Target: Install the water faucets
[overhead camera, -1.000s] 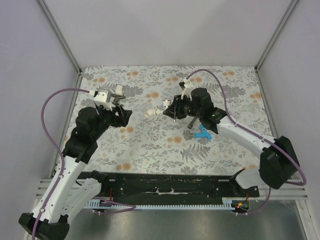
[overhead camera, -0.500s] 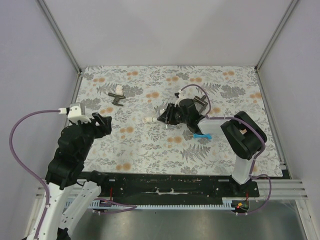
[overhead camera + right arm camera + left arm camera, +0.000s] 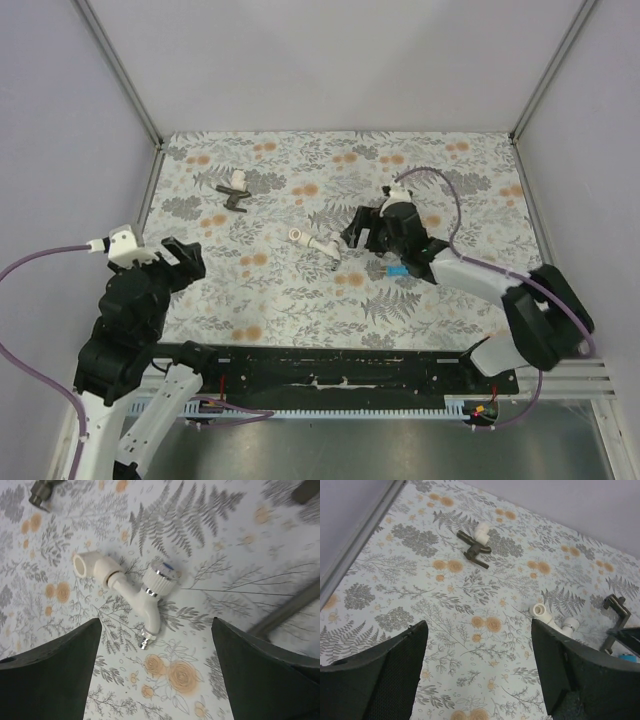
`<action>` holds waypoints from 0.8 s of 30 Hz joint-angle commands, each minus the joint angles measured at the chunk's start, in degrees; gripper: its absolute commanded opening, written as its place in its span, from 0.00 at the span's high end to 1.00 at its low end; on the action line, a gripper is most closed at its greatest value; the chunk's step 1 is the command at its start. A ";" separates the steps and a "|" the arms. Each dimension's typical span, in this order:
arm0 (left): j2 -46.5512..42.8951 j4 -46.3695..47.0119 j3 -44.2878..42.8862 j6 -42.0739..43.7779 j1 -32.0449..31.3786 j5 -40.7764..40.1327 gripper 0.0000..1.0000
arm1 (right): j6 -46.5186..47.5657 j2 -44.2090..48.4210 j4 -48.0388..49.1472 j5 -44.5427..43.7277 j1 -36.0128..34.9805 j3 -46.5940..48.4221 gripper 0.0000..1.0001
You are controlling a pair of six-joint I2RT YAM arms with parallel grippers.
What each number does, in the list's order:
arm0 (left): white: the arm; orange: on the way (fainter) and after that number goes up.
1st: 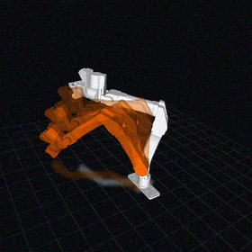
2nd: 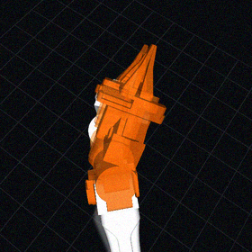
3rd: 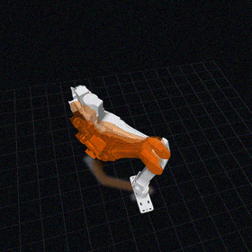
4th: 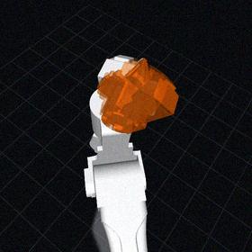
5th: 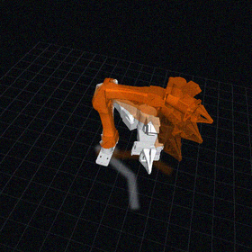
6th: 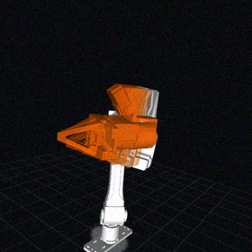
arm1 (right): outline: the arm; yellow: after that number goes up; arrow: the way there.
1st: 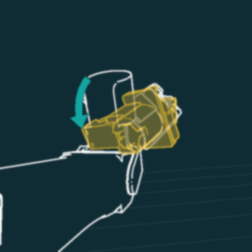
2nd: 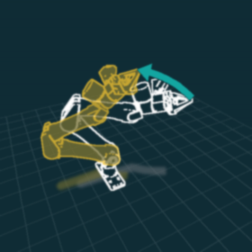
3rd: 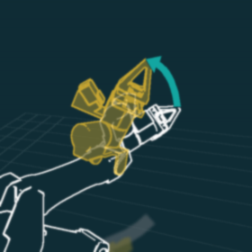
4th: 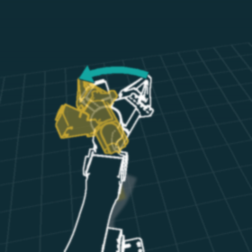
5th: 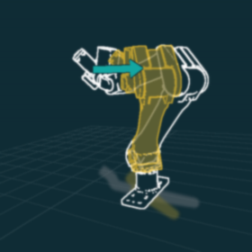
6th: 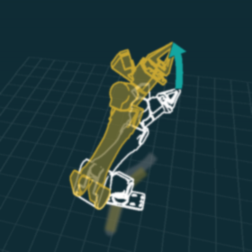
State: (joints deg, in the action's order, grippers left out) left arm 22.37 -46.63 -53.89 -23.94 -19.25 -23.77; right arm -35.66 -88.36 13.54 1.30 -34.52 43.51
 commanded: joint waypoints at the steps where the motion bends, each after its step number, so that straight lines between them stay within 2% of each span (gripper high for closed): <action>1: -2.41 -2.50 -4.29 -0.32 0.17 -8.74 0.13 | 7.17 15.63 -16.93 -18.75 1.39 0.53 0.02; 7: -4.88 -2.50 -8.77 5.30 0.17 -14.28 0.11 | 12.36 35.85 -30.40 -39.33 2.18 1.75 0.02; 11: -4.79 -1.62 -12.46 7.94 0.17 -16.83 0.11 | 17.63 48.51 -34.02 -48.65 2.18 4.04 0.02; 17: -6.46 1.80 -12.47 10.58 0.26 -17.54 0.11 | 23.61 58.64 -34.02 -51.75 2.35 4.75 0.02; 24: -7.87 3.04 -11.07 9.09 0.17 -14.56 0.10 | 23.45 59.88 -35.95 -52.28 2.18 4.66 0.02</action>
State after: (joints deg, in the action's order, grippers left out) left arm 15.51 -46.46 -65.52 -15.88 -19.25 -38.92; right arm -13.52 -28.21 -20.29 -48.90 -32.36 47.33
